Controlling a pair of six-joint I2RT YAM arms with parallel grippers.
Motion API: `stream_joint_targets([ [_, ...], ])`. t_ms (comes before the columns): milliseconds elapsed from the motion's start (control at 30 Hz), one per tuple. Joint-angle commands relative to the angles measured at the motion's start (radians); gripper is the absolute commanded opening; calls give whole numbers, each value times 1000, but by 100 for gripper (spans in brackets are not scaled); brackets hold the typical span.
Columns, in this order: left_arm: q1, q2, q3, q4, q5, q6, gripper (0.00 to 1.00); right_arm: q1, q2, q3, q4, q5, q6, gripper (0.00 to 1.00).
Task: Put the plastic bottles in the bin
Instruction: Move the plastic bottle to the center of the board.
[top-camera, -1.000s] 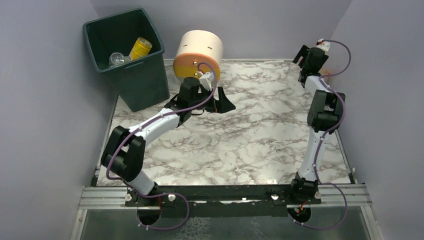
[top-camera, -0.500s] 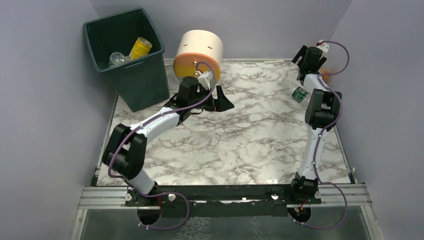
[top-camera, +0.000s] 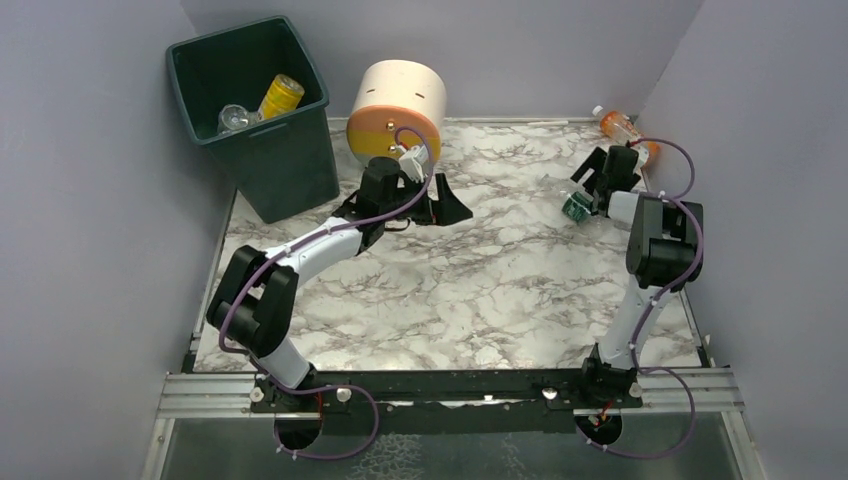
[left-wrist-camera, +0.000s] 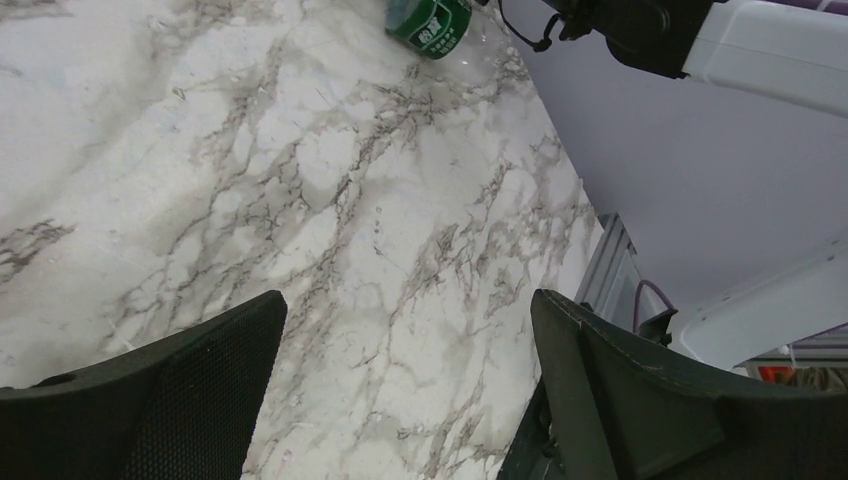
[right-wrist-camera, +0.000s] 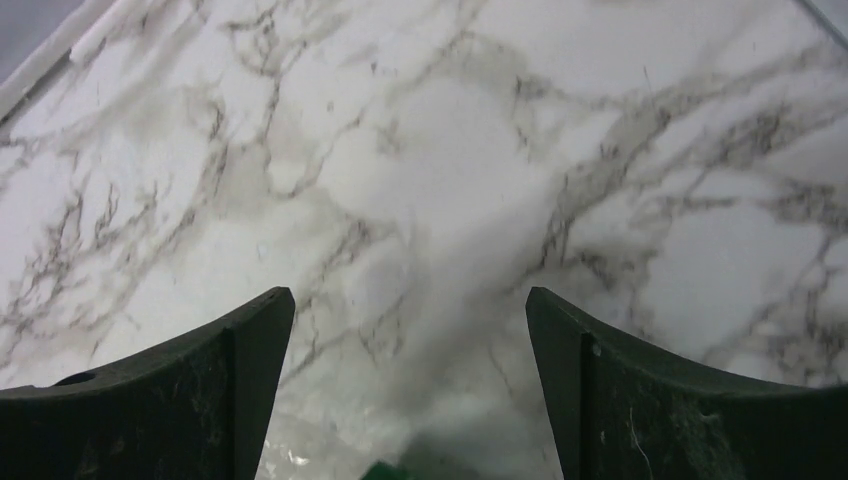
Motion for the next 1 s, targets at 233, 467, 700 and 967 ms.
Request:
stream_joint_targets([
  [233, -134, 13, -69, 93, -41, -65, 99, 58, -310, -388, 76, -152, 144, 90],
  [467, -140, -43, -123, 94, -107, -70, 99, 121, -326, -446, 133, -266, 125, 89],
  [700, -140, -19, -116, 75, -180, -60, 99, 206, -353, -452, 120, -300, 124, 89],
  [967, -140, 118, 11, 10, -241, -52, 99, 209, -403, -434, 42, -381, 129, 89],
])
